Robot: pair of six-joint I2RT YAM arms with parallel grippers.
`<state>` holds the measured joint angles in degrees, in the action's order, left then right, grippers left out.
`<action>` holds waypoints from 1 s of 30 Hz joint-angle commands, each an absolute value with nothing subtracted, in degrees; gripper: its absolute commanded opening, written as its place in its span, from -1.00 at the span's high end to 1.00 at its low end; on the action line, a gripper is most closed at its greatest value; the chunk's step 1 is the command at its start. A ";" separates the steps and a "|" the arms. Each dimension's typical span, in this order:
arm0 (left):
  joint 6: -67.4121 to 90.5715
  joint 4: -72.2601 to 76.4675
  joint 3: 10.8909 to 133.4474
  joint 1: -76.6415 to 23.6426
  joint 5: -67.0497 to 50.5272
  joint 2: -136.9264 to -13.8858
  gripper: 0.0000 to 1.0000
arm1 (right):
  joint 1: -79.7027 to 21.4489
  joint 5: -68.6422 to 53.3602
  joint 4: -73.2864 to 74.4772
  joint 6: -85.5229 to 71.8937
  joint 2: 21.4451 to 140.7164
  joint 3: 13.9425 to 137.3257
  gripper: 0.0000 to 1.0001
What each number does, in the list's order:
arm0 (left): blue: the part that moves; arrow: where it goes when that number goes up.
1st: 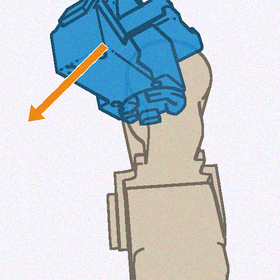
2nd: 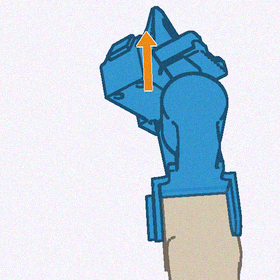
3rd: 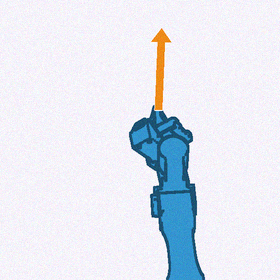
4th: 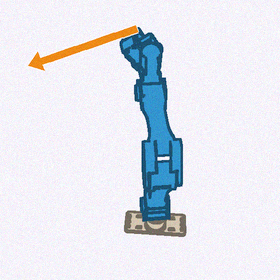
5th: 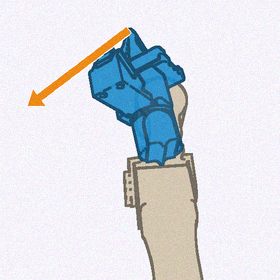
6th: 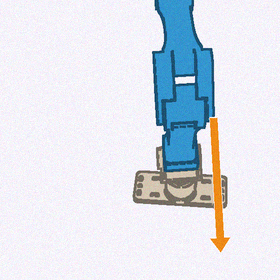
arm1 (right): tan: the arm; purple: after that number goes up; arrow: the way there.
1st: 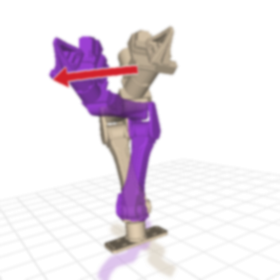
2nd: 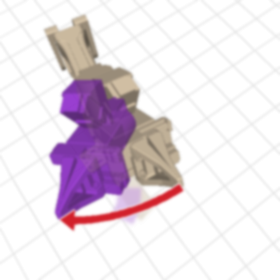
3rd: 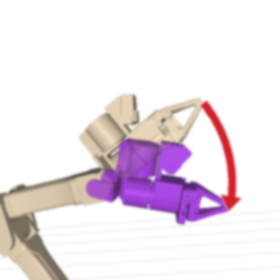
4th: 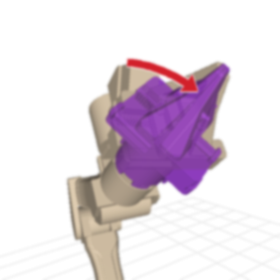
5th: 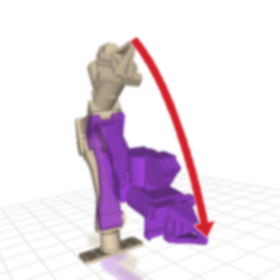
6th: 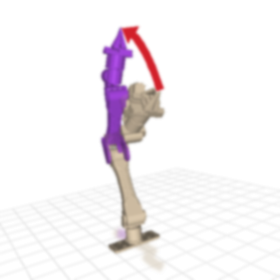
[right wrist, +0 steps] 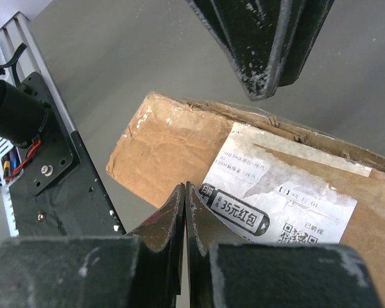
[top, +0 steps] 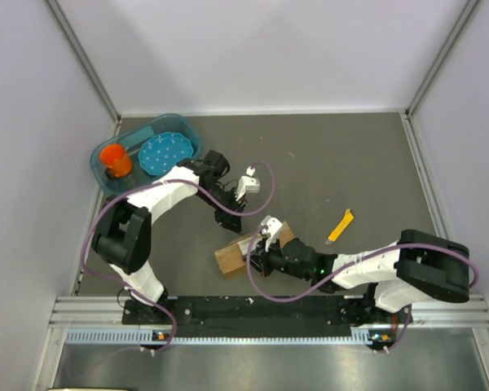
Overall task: Unpack the express box
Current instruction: Open the express box at the center of the board.
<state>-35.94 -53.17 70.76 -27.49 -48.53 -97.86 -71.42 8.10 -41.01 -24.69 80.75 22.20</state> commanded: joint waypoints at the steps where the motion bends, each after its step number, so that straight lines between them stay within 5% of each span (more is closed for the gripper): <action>1: -36.56 -53.18 68.39 -28.83 -50.19 -96.15 0.39 | -72.69 4.57 -28.91 -25.05 83.41 19.78 1.00; 15: -31.38 -43.94 67.32 -29.27 -41.84 -97.56 0.42 | -72.69 3.87 -29.27 -25.14 83.67 19.60 1.00; 30: -35.68 -51.16 68.65 -29.36 -51.25 -97.64 0.37 | -72.69 3.51 -28.83 -24.79 83.58 19.95 1.00</action>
<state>-34.04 -50.24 67.51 -29.26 -49.36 -97.38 -71.42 8.03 -41.17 -24.67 80.79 22.17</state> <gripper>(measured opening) 0.313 0.003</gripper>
